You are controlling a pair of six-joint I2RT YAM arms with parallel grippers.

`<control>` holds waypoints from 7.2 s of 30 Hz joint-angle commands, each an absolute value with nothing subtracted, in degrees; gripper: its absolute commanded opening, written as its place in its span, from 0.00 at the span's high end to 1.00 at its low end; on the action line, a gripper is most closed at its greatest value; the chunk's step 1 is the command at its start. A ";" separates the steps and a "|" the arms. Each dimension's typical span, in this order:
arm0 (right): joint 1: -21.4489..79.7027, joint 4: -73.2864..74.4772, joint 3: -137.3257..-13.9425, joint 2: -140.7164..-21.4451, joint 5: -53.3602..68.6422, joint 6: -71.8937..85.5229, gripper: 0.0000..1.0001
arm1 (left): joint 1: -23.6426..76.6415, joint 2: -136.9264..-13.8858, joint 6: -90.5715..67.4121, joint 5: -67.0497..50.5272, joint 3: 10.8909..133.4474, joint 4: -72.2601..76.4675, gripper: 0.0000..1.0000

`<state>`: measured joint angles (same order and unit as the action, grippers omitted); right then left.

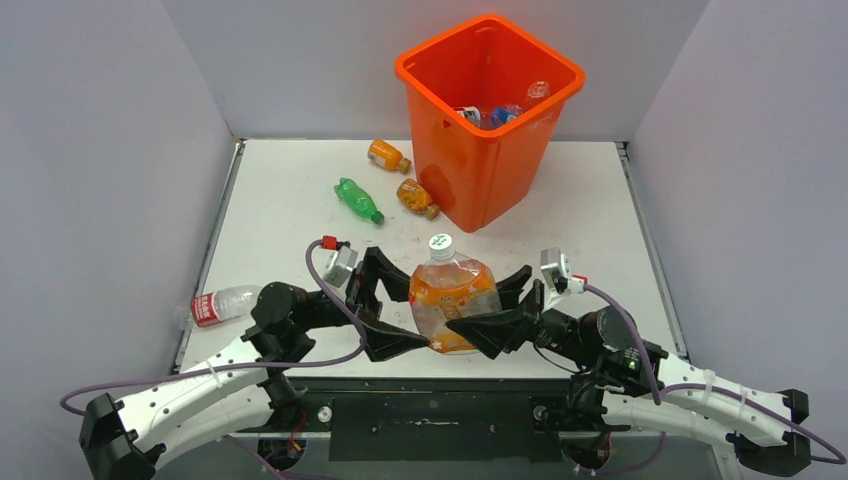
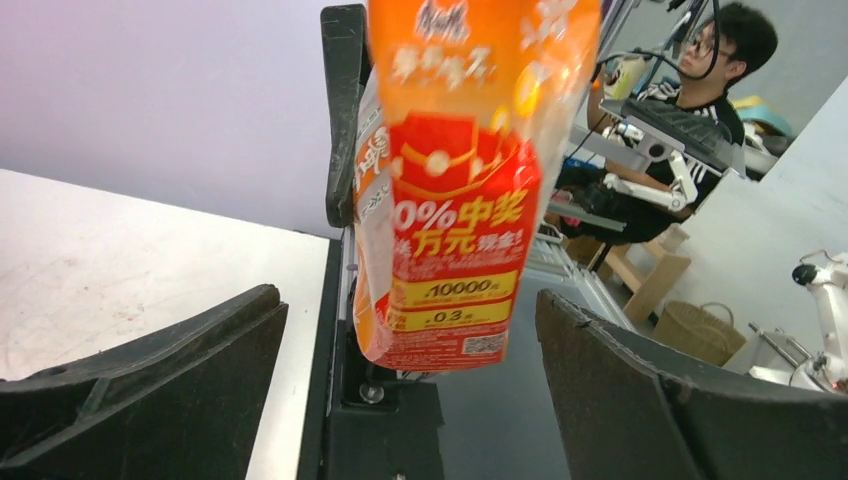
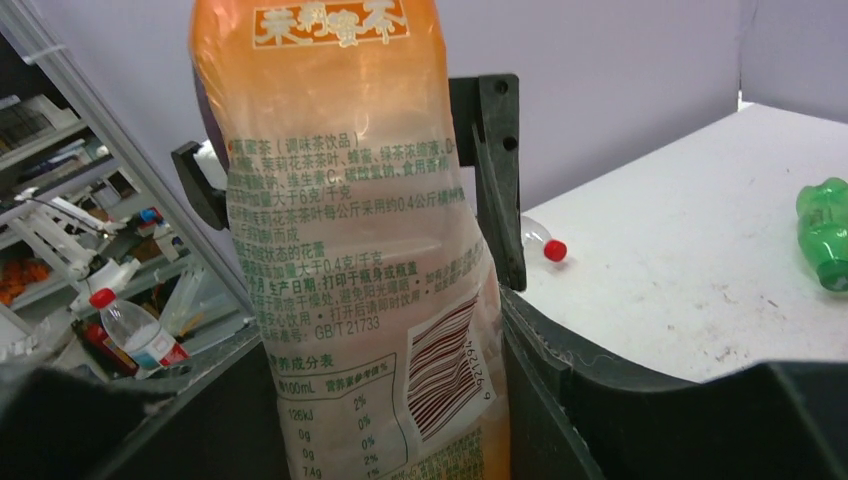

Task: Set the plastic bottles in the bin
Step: Place the plastic bottle in the trash bin, then pick up the plastic bottle at the center of the board.

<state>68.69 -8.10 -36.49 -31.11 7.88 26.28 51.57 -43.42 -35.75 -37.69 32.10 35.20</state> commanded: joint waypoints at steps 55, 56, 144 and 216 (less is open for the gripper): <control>68.80 14.68 -72.58 -58.00 -17.15 18.41 0.49 | 57.90 -35.26 -9.84 -11.58 37.29 5.61 1.00; 68.79 15.55 -72.97 -58.58 -17.17 18.55 0.51 | 57.98 -35.20 -9.78 -11.53 37.33 5.77 1.00; 34.19 -12.46 -100.55 -82.20 -17.61 20.82 0.05 | 43.51 -24.63 11.63 44.17 24.78 16.16 0.04; 49.95 -19.57 -29.98 -47.63 -2.92 31.05 0.02 | 16.20 -85.38 -74.85 3.02 51.25 9.90 0.68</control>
<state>46.06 -13.69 -29.58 -48.05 -2.90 32.05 13.04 -101.01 -65.10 3.70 60.93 -4.89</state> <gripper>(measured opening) 0.973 0.564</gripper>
